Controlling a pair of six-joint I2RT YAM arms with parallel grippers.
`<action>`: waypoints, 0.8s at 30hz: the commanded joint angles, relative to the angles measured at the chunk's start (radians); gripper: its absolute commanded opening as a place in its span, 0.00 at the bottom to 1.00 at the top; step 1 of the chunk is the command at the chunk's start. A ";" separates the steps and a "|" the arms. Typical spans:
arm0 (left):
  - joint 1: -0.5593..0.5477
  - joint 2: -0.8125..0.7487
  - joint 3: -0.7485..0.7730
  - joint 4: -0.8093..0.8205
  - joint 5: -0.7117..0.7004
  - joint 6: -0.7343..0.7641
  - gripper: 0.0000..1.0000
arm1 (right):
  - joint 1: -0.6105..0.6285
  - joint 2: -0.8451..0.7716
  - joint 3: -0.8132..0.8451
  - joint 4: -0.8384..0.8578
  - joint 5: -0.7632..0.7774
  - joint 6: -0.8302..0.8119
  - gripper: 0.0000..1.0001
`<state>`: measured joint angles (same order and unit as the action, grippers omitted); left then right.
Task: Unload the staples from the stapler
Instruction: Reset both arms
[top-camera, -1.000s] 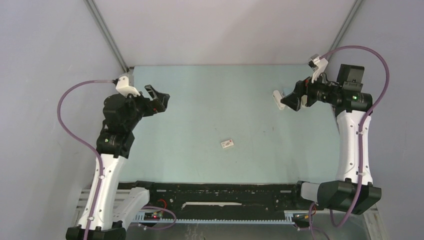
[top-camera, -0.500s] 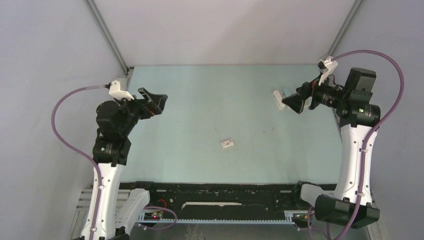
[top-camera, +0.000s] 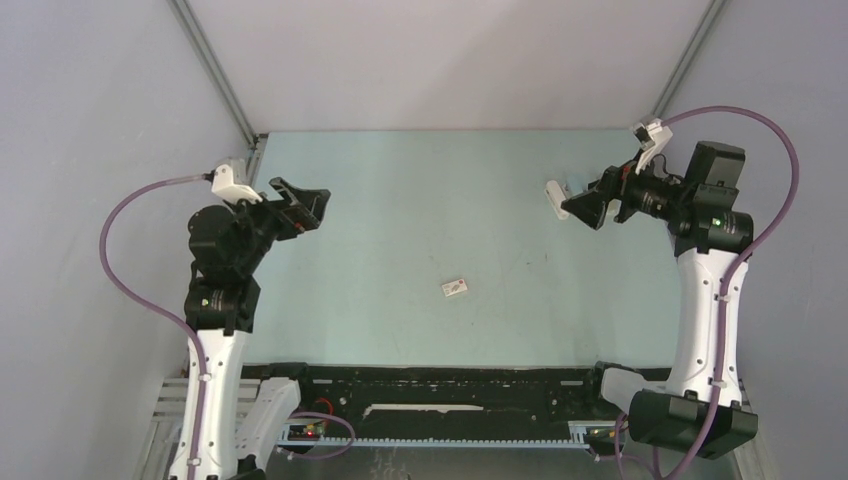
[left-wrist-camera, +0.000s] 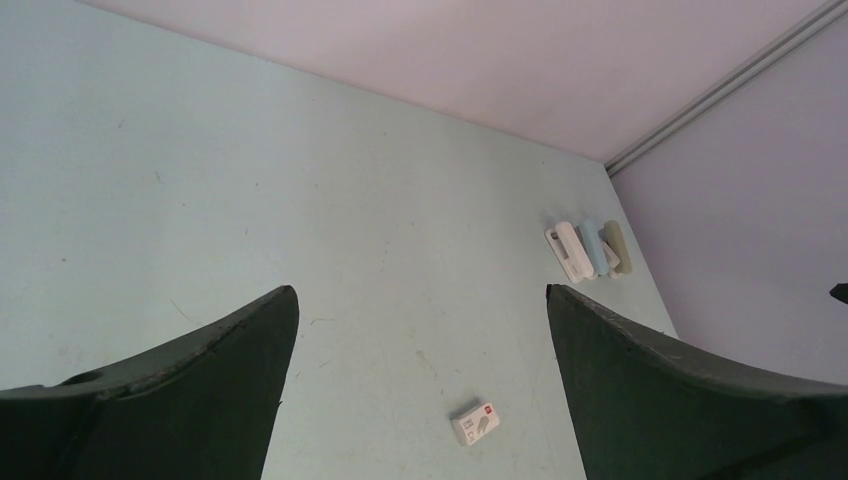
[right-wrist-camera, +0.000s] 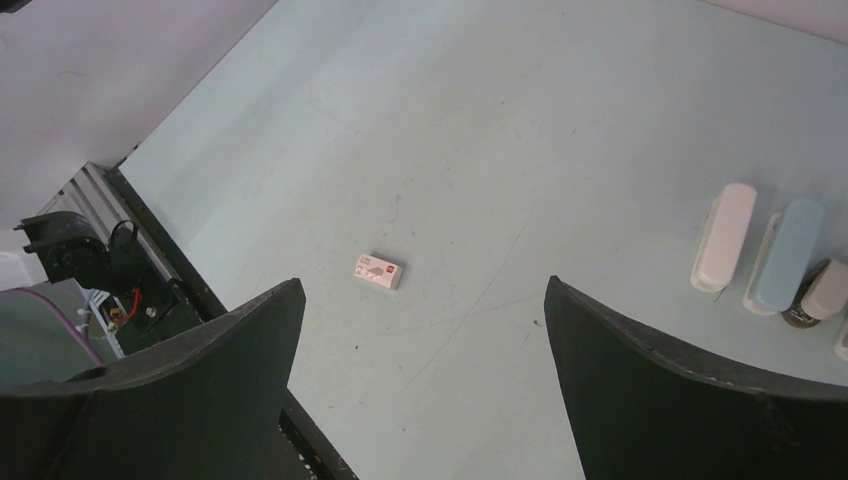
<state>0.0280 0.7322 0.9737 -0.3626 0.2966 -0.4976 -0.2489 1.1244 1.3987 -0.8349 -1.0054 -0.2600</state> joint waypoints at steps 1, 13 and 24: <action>0.019 -0.031 -0.031 0.068 0.038 -0.022 1.00 | -0.011 -0.031 -0.001 0.043 -0.035 0.059 1.00; 0.042 -0.040 -0.032 0.073 0.056 -0.019 1.00 | -0.040 -0.038 -0.008 0.083 -0.079 0.137 1.00; 0.069 -0.054 -0.033 0.063 0.059 -0.013 1.00 | -0.077 -0.049 -0.008 0.123 -0.121 0.213 1.00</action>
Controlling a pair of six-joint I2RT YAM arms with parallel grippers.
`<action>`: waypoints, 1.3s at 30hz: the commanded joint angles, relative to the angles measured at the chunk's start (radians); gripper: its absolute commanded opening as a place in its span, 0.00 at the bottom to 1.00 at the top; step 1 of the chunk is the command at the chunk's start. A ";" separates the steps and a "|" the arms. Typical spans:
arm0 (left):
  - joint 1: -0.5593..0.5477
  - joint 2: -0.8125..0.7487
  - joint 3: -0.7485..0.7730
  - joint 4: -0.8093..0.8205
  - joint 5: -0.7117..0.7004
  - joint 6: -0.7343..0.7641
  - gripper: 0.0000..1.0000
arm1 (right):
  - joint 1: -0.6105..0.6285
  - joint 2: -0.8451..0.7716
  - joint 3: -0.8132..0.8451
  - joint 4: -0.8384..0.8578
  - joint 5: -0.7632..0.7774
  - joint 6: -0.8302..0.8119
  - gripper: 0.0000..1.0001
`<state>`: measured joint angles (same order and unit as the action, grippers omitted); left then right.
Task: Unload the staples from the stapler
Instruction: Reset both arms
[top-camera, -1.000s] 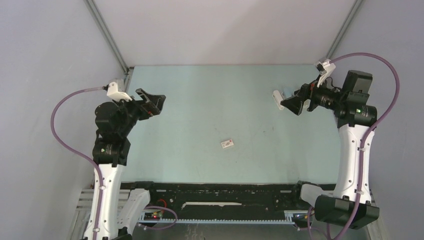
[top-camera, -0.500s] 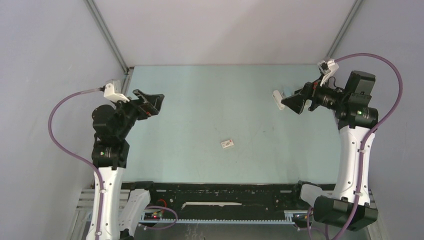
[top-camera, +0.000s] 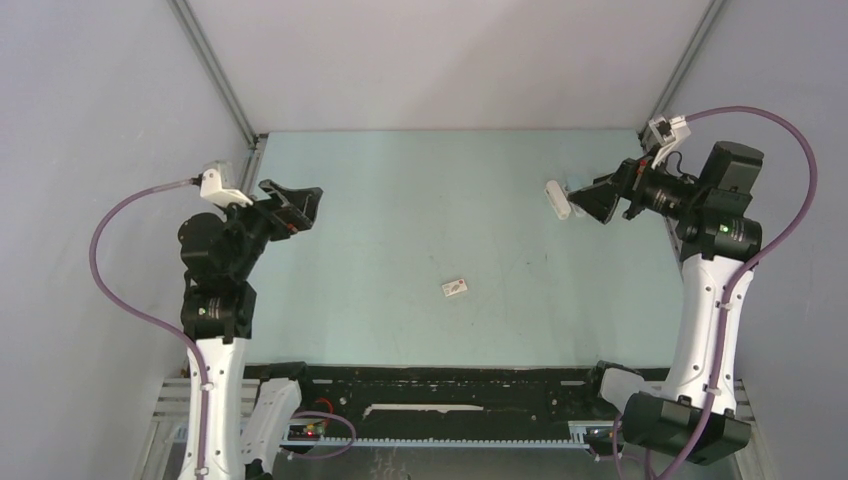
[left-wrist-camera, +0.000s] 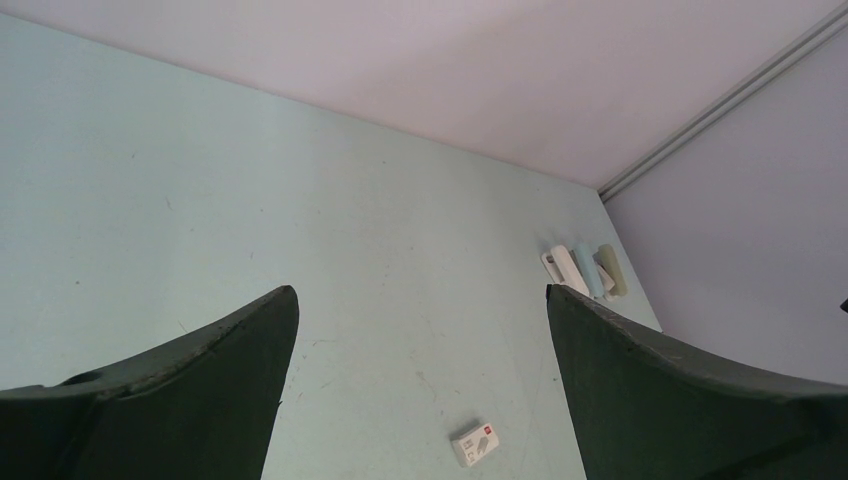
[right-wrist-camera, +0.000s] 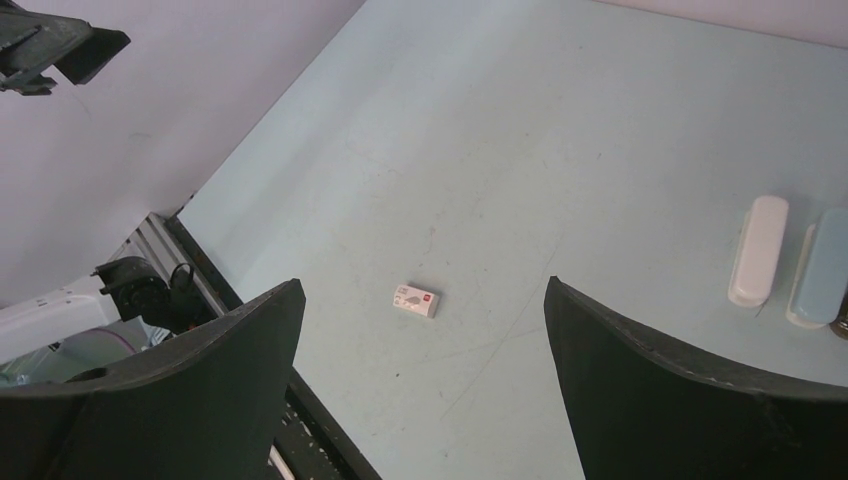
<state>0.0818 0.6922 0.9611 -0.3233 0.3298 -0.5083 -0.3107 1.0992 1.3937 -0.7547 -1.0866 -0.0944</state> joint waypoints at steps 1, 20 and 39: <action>0.016 -0.014 -0.020 0.023 0.026 -0.002 1.00 | -0.017 -0.025 -0.004 0.045 -0.042 0.052 1.00; 0.029 -0.011 -0.009 0.013 0.025 0.004 1.00 | -0.048 -0.023 -0.004 0.090 -0.081 0.118 1.00; 0.031 0.004 -0.002 0.016 0.032 0.002 1.00 | -0.059 -0.015 -0.009 0.104 -0.088 0.122 1.00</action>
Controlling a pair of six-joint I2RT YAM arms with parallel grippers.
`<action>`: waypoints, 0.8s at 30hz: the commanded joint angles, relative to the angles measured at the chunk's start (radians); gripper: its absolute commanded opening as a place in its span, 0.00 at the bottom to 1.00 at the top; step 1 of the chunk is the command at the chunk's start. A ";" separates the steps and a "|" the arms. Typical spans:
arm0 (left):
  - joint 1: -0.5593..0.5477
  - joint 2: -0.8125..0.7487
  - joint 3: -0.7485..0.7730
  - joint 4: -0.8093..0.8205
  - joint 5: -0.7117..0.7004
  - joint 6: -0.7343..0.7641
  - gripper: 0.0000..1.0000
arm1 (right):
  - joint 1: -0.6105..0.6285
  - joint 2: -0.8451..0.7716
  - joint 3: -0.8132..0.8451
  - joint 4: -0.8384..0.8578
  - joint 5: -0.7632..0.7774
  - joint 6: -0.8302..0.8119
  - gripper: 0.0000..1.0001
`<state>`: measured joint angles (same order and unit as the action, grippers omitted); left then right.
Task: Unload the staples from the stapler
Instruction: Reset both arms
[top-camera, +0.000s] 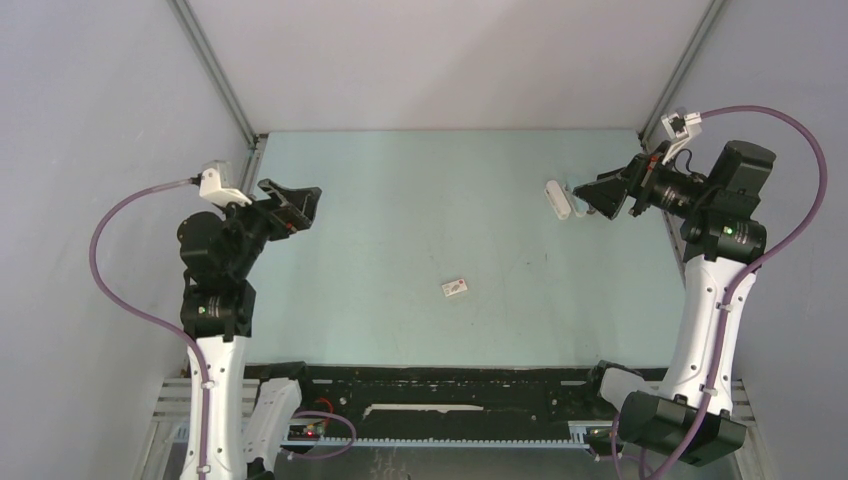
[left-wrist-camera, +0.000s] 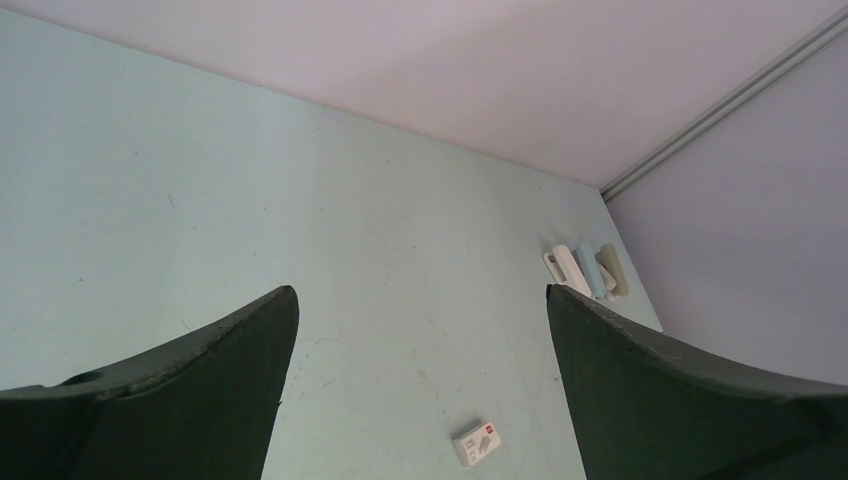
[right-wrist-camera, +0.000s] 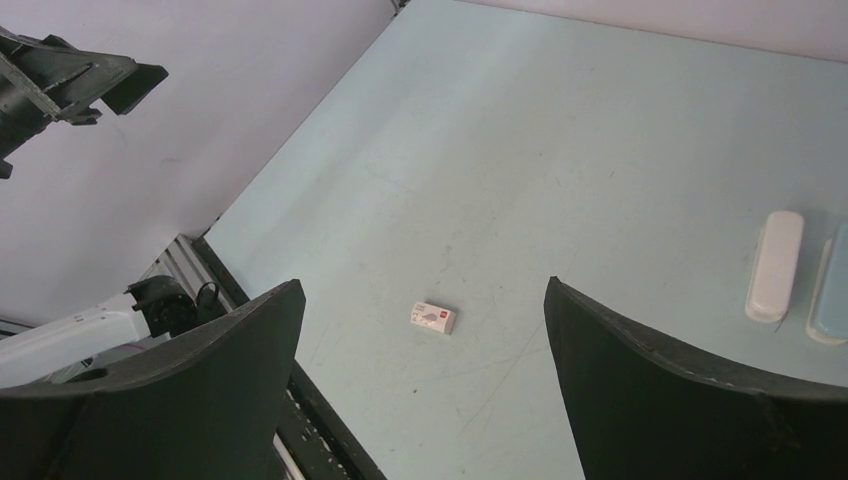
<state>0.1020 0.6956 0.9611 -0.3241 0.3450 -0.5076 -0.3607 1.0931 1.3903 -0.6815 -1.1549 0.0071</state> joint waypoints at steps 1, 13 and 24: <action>0.013 0.001 -0.001 0.018 0.018 0.001 1.00 | -0.010 -0.009 -0.006 0.030 -0.020 0.018 1.00; 0.013 0.013 -0.002 0.033 0.034 -0.009 1.00 | -0.017 -0.008 -0.018 0.031 -0.019 0.007 1.00; 0.014 0.019 -0.006 0.040 0.042 -0.011 1.00 | -0.022 -0.009 -0.025 0.028 -0.017 0.002 1.00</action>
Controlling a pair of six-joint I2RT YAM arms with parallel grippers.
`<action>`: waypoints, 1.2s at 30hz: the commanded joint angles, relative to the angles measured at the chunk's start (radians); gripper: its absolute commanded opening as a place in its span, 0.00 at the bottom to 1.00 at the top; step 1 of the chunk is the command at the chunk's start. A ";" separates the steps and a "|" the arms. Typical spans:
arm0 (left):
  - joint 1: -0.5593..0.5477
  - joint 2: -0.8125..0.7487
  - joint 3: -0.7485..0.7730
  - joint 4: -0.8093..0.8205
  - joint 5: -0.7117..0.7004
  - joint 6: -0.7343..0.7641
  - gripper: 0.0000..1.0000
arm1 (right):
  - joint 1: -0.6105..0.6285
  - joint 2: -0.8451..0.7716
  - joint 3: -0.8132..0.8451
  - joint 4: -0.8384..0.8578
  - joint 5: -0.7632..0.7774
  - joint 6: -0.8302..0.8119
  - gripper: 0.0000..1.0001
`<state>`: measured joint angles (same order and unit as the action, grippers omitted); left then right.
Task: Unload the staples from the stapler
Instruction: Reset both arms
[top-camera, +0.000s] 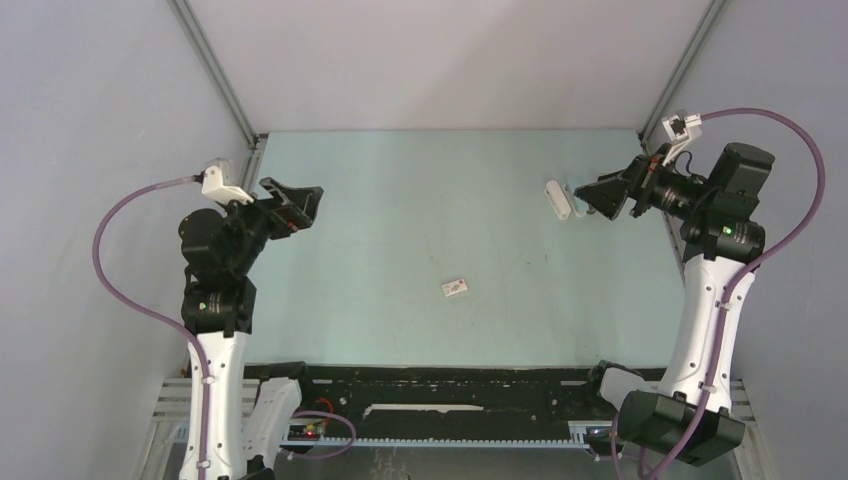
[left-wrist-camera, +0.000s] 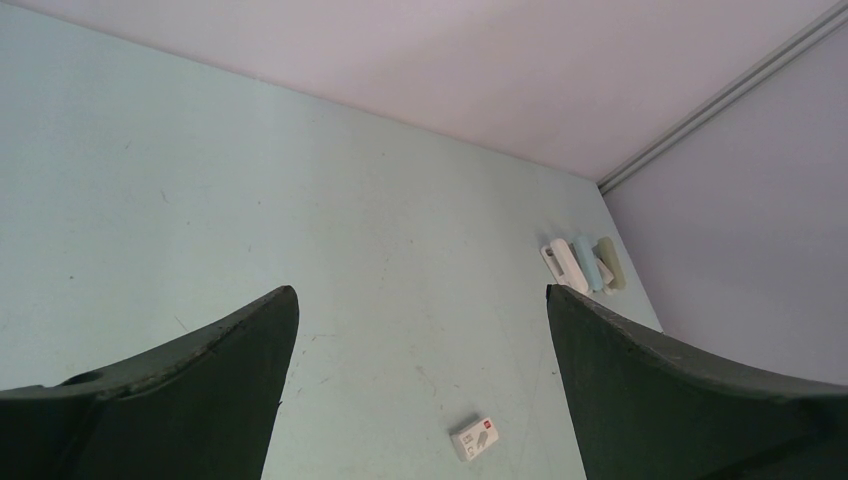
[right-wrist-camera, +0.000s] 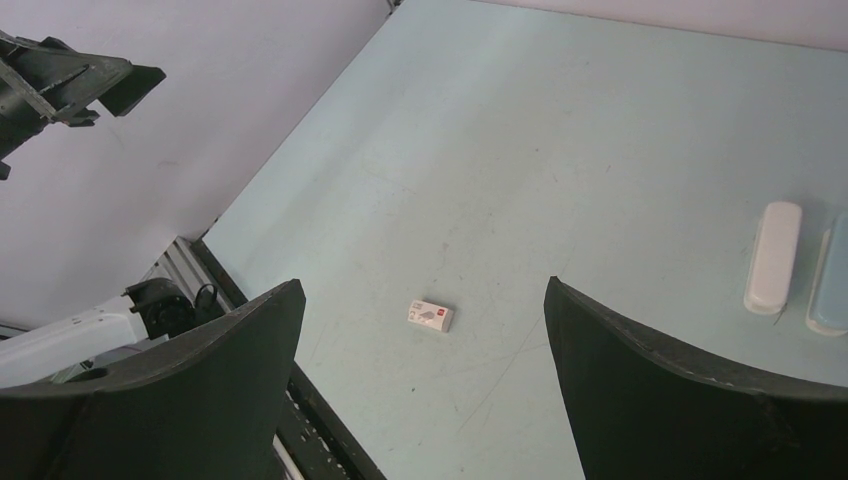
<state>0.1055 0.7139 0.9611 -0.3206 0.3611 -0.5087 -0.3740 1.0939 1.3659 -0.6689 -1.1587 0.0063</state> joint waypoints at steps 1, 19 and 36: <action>0.010 0.001 -0.005 0.037 0.027 -0.011 1.00 | -0.010 -0.011 -0.003 0.016 -0.013 0.001 1.00; 0.010 0.003 -0.021 0.046 0.052 -0.019 1.00 | -0.023 -0.019 -0.019 0.015 -0.011 0.004 1.00; 0.011 0.008 -0.021 0.049 0.081 -0.014 1.00 | -0.029 -0.022 -0.022 0.015 -0.010 0.006 1.00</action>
<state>0.1062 0.7219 0.9611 -0.3088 0.4129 -0.5163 -0.3935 1.0935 1.3491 -0.6689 -1.1591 0.0063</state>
